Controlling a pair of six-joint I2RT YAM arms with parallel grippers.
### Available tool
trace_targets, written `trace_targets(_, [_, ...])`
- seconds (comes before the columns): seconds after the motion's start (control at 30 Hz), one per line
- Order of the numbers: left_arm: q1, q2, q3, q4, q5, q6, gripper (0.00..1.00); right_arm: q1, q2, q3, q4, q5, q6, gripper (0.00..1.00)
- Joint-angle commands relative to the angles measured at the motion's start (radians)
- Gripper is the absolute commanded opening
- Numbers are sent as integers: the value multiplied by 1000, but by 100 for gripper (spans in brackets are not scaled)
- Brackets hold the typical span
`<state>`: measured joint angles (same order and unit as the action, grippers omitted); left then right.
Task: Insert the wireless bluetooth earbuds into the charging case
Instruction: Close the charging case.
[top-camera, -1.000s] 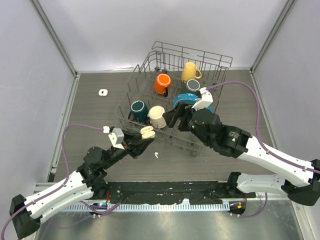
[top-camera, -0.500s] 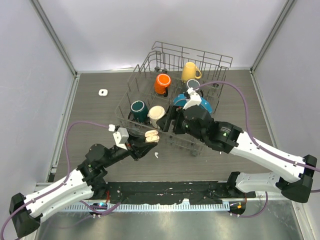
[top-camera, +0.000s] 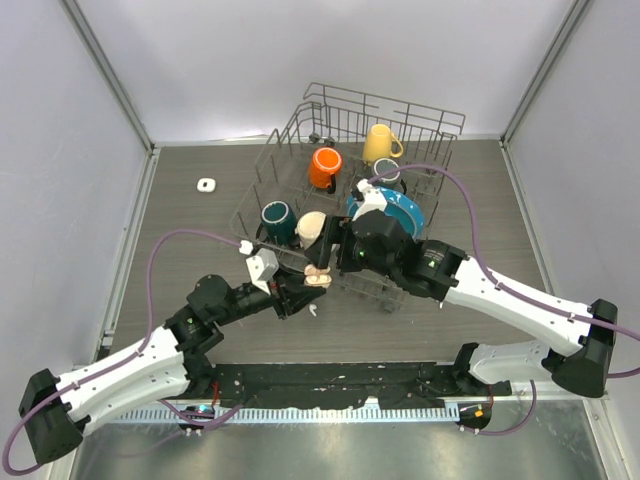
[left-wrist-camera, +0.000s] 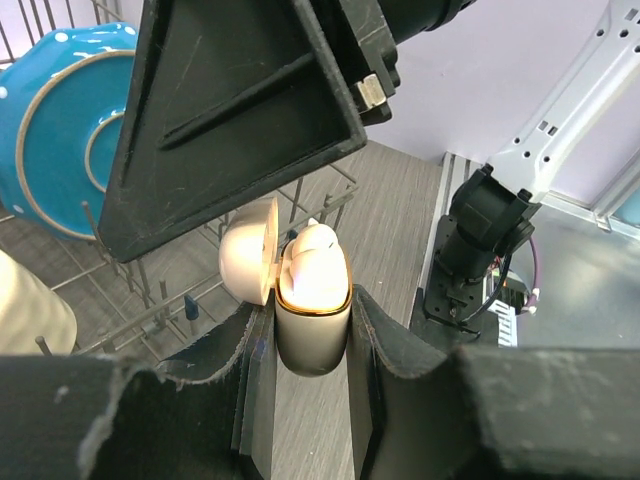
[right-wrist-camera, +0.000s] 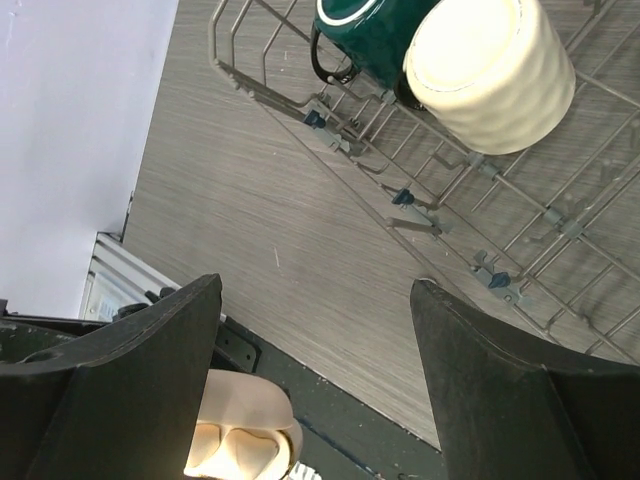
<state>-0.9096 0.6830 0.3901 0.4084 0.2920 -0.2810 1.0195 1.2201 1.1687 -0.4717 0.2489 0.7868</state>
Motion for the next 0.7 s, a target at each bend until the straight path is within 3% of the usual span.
trace_targets(0.0, [3,6,43,58,9,5,0,-4,-31,-3,36,-52,-21,82])
trace_targets(0.23, [2,-13,24,75,-76,-10,0,-2,-120,-142,96,-172,-5,82])
trace_targets(0.47, [2,-56,12,18,-165,-55,0,-2,-199,-195,107,-178,-34,82])
trace_targets(0.57, [3,-104,9,-54,-203,-89,0,-1,-218,-182,75,-111,-15,82])
trace_targets(0.67, [3,-172,33,-247,-320,-207,0,-2,-260,-198,68,-21,2,82])
